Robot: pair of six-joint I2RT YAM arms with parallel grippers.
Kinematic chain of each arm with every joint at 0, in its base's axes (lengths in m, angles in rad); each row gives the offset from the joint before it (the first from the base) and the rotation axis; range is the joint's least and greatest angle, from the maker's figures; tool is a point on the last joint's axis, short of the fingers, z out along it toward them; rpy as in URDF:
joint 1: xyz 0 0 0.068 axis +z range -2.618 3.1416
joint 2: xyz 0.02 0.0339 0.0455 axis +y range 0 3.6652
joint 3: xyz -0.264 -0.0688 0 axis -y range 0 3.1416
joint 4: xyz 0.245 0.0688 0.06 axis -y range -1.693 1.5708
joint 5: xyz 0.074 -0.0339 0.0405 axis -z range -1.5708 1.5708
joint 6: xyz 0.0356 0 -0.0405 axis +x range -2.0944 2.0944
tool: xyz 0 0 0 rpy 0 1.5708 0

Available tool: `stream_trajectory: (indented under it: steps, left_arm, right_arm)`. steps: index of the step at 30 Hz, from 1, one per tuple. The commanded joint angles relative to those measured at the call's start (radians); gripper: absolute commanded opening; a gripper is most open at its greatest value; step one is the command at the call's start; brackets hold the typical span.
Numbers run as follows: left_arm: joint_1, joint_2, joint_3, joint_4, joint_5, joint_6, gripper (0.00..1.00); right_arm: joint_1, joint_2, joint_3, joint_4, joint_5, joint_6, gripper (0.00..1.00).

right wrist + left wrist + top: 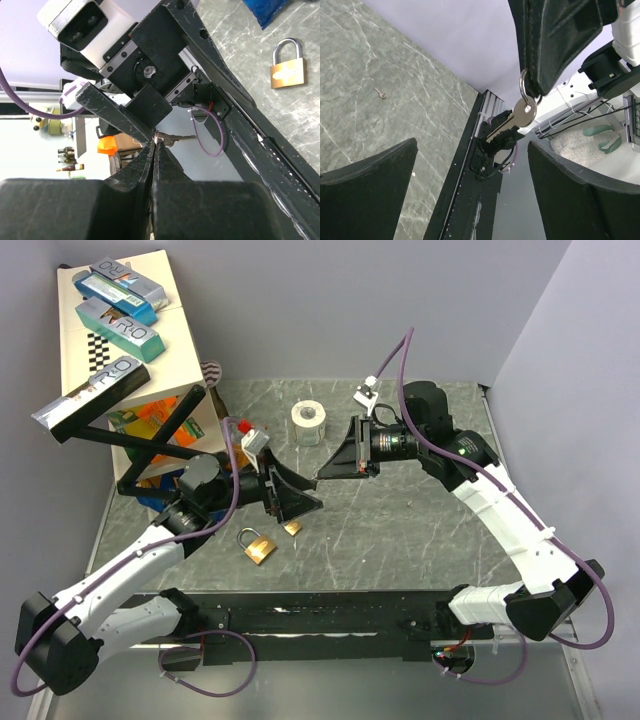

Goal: Unlock with the key

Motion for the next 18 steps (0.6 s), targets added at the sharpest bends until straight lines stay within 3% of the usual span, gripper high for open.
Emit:
stream_trajectory:
  steps: [1,6,13,18]
  left_arm:
    - [-0.008,0.033,0.084,0.047,0.038,0.000,0.95]
    - [-0.018,0.046,0.116,0.051,0.023,0.015,0.93]
    - [-0.022,0.031,0.095,0.047,0.020,0.007,0.71]
    - [-0.022,0.016,0.085,0.018,0.018,0.009,0.60]
  right_arm:
    - [0.007,-0.027,-0.003,0.023,-0.022,0.035,0.00]
    - [0.009,-0.022,-0.014,0.038,-0.029,0.051,0.00]
    - [0.007,-0.022,-0.014,0.042,-0.023,0.058,0.00]
    - [0.009,-0.024,-0.019,0.049,-0.010,0.066,0.00]
